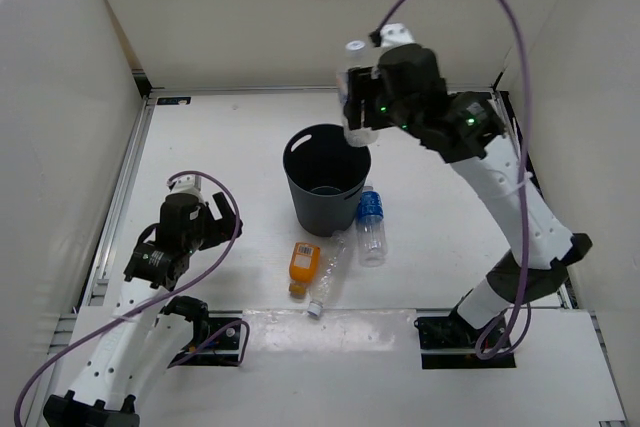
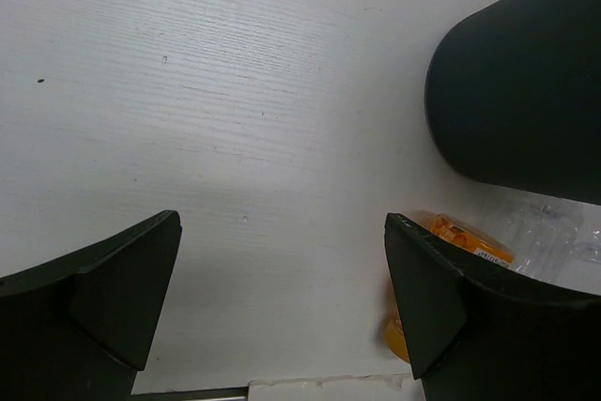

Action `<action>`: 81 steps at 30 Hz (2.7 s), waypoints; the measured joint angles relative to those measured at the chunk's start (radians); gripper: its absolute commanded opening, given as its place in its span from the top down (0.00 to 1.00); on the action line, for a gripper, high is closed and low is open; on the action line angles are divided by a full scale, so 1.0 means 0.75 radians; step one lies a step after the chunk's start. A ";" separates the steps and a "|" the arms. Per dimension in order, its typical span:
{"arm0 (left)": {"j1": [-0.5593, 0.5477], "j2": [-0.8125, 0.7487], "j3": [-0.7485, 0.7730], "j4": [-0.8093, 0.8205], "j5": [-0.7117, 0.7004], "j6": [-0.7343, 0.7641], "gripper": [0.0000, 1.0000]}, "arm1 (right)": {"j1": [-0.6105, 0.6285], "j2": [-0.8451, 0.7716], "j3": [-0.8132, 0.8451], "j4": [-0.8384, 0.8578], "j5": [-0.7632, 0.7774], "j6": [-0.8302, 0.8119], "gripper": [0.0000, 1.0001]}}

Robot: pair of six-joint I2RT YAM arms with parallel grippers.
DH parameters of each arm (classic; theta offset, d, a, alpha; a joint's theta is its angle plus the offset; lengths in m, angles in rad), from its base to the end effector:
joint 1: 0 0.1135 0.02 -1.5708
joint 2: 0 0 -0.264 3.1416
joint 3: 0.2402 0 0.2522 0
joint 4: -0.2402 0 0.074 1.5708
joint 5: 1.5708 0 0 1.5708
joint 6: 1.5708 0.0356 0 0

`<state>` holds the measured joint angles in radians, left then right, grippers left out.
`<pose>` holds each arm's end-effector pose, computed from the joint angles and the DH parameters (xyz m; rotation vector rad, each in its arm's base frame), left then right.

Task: Put the plastic bottles in the bin

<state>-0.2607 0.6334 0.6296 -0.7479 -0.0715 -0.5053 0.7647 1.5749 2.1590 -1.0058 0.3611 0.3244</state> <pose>0.1286 -0.0317 0.2540 -0.3214 2.3175 -0.3019 0.2181 0.1919 0.5187 -0.2027 1.9701 0.3525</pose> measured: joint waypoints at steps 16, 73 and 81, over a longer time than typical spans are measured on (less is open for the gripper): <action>-0.022 0.011 0.000 0.000 -0.001 0.001 0.00 | 0.123 0.151 -0.152 0.080 -0.218 -0.104 0.76; -0.449 0.325 -0.112 0.310 0.237 0.104 0.00 | -0.281 -0.592 -1.106 0.451 -0.299 0.248 0.10; -0.492 0.372 -0.157 0.470 0.284 0.106 0.00 | -0.290 -0.634 -1.139 0.396 -0.270 0.246 0.10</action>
<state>-0.6296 0.9123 0.5117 -0.3950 0.1413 -0.4259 0.5472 1.0996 1.3045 -0.7086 0.1585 0.5091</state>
